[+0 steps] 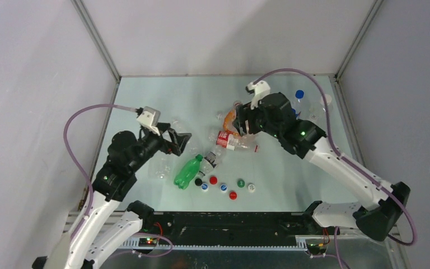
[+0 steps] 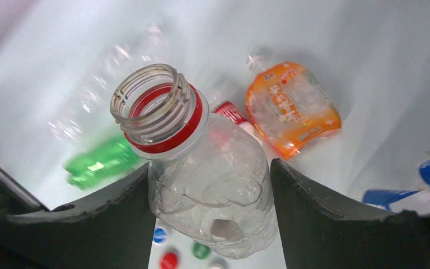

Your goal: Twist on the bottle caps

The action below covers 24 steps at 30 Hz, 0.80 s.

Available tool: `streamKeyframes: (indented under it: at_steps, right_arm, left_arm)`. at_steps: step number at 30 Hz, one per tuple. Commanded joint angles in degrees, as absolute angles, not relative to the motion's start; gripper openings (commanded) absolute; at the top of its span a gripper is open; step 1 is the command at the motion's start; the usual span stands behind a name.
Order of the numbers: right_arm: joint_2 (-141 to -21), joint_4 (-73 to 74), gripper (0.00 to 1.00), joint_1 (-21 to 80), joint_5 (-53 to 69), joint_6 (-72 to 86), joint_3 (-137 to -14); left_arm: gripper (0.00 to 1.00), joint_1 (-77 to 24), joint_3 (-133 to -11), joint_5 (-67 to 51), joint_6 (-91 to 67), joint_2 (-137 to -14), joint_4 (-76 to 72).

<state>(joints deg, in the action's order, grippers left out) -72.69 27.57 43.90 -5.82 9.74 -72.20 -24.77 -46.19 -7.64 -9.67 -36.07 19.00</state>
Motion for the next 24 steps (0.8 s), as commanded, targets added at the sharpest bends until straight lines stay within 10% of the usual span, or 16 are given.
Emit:
streamKeyframes:
  at_steps: [1,24]
  right_arm:
    - [-68.7,21.4,0.40,43.2,-6.1,27.0,-74.0]
    - [-62.5,8.8,0.46,50.9,-10.5,45.6,-65.5]
  left_arm:
    - [0.98,-31.3,-46.2,-8.0,-11.8,-38.6,8.0]
    - [1.00,-49.0,-52.6,-5.0,-14.6,-58.9,-12.6]
